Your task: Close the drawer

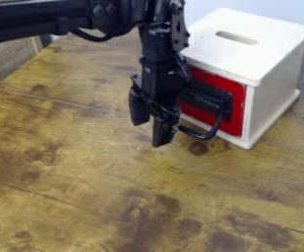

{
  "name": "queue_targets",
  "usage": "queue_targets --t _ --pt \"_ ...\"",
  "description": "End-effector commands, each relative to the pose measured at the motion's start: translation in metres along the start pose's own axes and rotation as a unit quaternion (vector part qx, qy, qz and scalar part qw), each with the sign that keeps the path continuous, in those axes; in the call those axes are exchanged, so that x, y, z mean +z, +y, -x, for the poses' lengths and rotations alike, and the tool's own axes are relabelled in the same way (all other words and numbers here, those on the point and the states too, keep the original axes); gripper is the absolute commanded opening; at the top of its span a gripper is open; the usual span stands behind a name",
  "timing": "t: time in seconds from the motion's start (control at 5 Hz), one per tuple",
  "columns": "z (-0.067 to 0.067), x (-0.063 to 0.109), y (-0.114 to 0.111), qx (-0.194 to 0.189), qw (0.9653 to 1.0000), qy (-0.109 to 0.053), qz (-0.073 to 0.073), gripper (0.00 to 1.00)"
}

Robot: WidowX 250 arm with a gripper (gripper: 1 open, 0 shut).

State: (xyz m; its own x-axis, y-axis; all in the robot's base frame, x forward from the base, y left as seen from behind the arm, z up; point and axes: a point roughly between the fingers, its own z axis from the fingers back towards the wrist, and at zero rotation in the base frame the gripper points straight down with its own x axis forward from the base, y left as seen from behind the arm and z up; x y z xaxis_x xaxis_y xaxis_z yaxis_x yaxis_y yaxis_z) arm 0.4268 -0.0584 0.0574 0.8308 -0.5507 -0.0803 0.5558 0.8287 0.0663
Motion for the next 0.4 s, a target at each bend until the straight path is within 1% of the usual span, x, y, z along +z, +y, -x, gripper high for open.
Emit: queue_targets --t 0.0,0.2 --pt "-0.0089 0.0218 0.0037 -0.008 0.9992 -0.035 -0.019 0.00" --pt "-0.0043 0.0179 0.0112 -0.001 0.9993 -0.033 -0.016 1.00"
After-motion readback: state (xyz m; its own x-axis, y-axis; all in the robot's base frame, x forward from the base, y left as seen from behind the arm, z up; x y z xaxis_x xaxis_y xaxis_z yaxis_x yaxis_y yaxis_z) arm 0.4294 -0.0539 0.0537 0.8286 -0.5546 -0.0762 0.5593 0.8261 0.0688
